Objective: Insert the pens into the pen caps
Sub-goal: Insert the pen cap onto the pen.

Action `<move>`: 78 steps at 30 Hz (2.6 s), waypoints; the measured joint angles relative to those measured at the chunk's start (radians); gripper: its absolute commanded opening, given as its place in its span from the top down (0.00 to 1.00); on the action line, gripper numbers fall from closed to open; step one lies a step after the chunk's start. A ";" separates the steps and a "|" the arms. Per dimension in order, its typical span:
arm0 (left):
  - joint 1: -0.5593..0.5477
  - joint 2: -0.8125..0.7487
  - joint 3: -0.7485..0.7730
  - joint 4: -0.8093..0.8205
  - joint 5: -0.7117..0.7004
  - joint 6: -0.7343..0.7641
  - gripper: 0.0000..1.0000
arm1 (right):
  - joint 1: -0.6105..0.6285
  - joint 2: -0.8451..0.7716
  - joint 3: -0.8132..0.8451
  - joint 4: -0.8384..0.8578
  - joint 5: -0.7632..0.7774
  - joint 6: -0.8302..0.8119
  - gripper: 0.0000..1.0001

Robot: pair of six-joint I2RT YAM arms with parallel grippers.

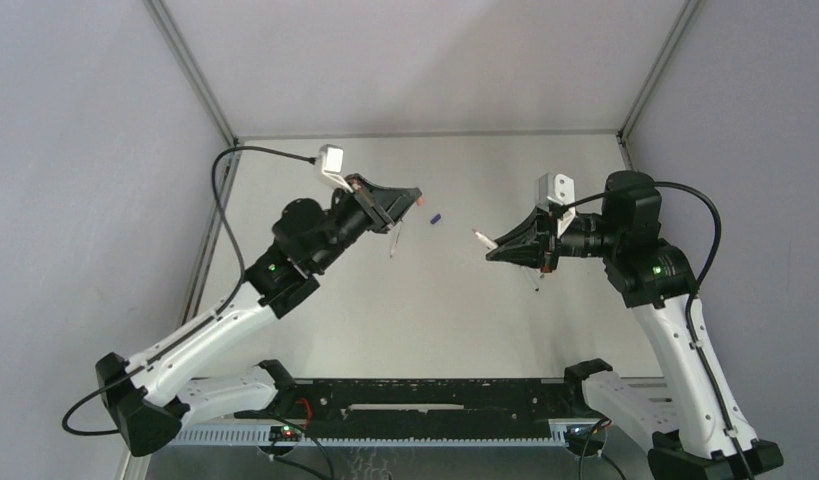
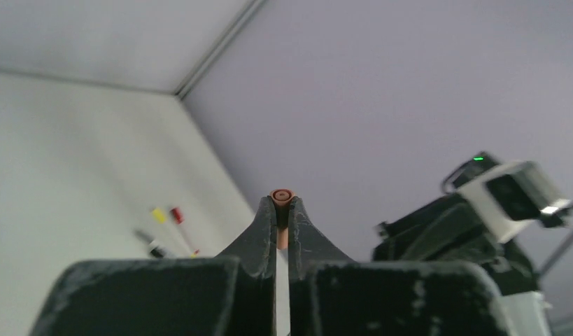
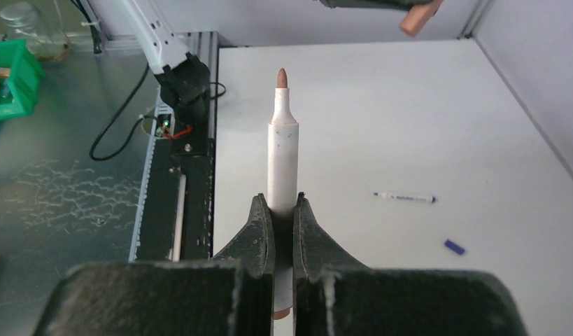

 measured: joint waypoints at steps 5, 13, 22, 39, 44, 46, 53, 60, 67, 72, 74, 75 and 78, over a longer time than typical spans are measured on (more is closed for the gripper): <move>-0.026 -0.053 0.000 0.127 0.024 -0.005 1.00 | 0.079 -0.010 0.000 0.083 0.033 0.107 1.00; -0.072 -0.063 -0.004 0.248 0.045 -0.013 1.00 | 0.106 -0.010 -0.020 0.204 0.072 0.281 1.00; -0.113 -0.025 -0.007 0.306 0.048 -0.017 1.00 | 0.140 -0.010 -0.079 0.296 0.154 0.468 1.00; -0.145 0.038 -0.007 0.287 0.006 -0.014 1.00 | 0.181 0.008 -0.089 0.380 0.241 0.629 1.00; -0.147 0.038 -0.007 0.287 0.006 -0.014 1.00 | 0.184 0.012 -0.108 0.389 0.258 0.658 1.00; -0.148 0.038 -0.007 0.287 0.006 -0.014 1.00 | 0.184 0.017 -0.109 0.394 0.264 0.669 1.00; -0.149 0.042 -0.007 0.288 0.006 -0.014 1.00 | 0.187 0.024 -0.109 0.406 0.270 0.683 1.00; -0.150 0.048 -0.006 0.288 0.007 -0.014 1.00 | 0.191 0.032 -0.109 0.418 0.274 0.699 1.00; -0.151 0.056 -0.006 0.288 0.007 -0.014 1.00 | 0.191 0.040 -0.109 0.444 0.285 0.742 1.00; -0.155 0.061 -0.005 0.294 0.008 -0.014 1.00 | 0.191 0.047 -0.109 0.470 0.296 0.794 1.00; -0.156 0.068 -0.005 0.298 0.005 -0.013 1.00 | 0.190 0.053 -0.111 0.482 0.300 0.816 1.00; -0.155 0.072 -0.004 0.300 0.003 -0.014 1.00 | 0.190 0.055 -0.112 0.485 0.301 0.826 1.00; -0.155 0.084 0.002 0.309 -0.006 -0.014 1.00 | 0.189 0.058 -0.114 0.497 0.307 0.834 1.00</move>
